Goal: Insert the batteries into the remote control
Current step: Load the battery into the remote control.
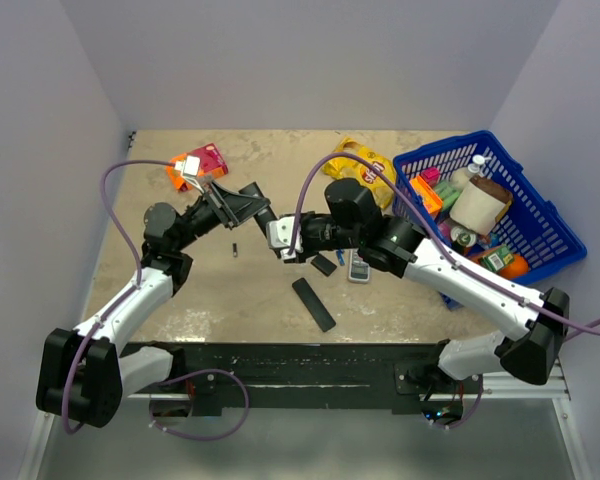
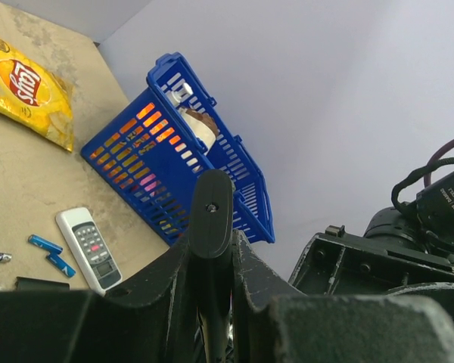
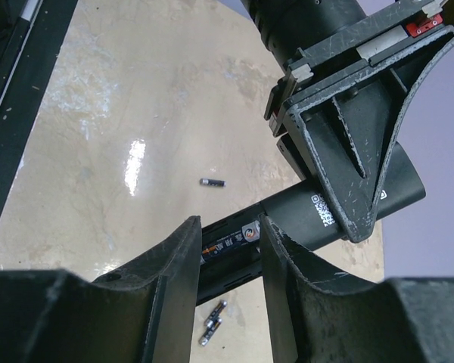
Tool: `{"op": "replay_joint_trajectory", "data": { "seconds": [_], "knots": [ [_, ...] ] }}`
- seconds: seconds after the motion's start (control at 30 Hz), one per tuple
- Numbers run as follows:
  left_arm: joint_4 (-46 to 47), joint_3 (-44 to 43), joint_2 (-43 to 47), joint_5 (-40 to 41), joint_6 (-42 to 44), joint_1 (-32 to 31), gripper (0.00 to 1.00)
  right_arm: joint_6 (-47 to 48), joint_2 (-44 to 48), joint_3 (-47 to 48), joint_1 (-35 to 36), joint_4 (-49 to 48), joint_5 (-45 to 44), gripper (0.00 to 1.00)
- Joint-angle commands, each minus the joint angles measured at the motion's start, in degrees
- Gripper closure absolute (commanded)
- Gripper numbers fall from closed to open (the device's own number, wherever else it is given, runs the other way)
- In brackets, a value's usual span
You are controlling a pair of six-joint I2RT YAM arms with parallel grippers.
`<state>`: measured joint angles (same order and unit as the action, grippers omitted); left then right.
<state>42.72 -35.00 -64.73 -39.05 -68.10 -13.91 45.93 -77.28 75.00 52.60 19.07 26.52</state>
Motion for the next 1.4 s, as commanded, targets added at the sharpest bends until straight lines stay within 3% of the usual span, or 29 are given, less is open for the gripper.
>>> {"op": "replay_joint_trajectory", "data": {
  "seconds": [0.0,1.0,1.37],
  "knots": [
    [1.6,-2.4,0.3,-1.6,0.9,-0.2,1.0,0.1,-0.5,2.0,-0.7,-2.8,0.5,0.61],
    [2.6,-3.1,0.0,-2.3,1.1,-0.6,1.0,-0.8,-2.8,1.3,-1.5,-1.9,2.2,0.72],
    [11.3,-2.6,-0.5,-1.1,-3.8,-0.5,1.0,-2.7,-2.7,-2.1,-1.7,-1.4,3.5,0.73]
  ]
}}
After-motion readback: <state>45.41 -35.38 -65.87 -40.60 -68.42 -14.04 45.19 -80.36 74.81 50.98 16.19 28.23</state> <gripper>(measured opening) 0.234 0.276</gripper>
